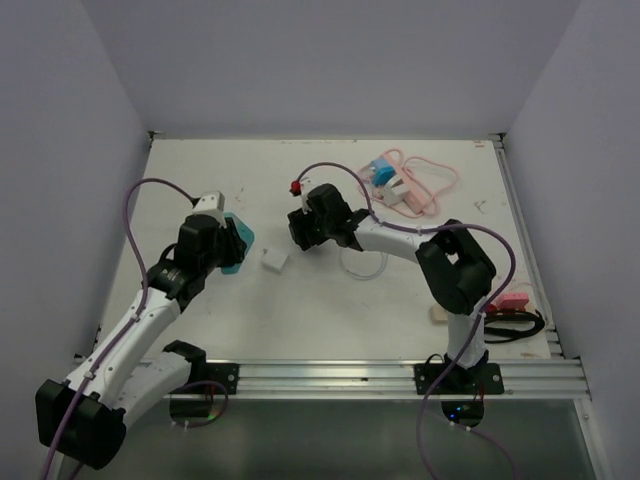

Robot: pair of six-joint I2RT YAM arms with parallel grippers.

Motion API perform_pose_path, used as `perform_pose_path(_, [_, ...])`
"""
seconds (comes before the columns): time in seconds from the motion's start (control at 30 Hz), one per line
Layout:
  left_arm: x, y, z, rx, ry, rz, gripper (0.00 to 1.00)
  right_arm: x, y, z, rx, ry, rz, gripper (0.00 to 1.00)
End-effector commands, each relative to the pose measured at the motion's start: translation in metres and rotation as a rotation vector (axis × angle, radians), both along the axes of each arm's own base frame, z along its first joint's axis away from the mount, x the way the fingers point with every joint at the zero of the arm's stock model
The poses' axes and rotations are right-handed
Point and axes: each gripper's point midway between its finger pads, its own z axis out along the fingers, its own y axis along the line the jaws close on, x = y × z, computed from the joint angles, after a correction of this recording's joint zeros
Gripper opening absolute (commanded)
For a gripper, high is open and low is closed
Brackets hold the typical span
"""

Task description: Pull the plug off the socket

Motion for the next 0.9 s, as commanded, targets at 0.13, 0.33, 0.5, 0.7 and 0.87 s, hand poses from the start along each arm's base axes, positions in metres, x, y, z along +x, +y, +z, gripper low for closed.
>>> perform_pose_path(0.13, [-0.010,-0.002,0.007,-0.074,-0.020,0.021,0.00,0.030,0.057,0.010,0.050,-0.129,-0.007,0.15])
perform_pose_path(0.33, [-0.013,-0.002,0.002,-0.080,-0.004,0.029,0.00,0.021,0.058,-0.021,-0.012,-0.103,-0.019,0.56])
perform_pose_path(0.5, [-0.012,0.000,0.000,-0.074,0.001,0.039,0.00,0.009,0.045,-0.026,-0.030,-0.084,-0.029,0.82])
perform_pose_path(0.7, [-0.008,-0.002,-0.003,-0.078,0.007,0.038,0.00,0.003,0.040,0.002,-0.004,-0.095,-0.029,0.95])
perform_pose_path(0.87, [-0.002,-0.005,-0.002,-0.088,-0.004,0.037,0.00,-0.001,0.030,0.054,0.040,-0.139,-0.047,0.99])
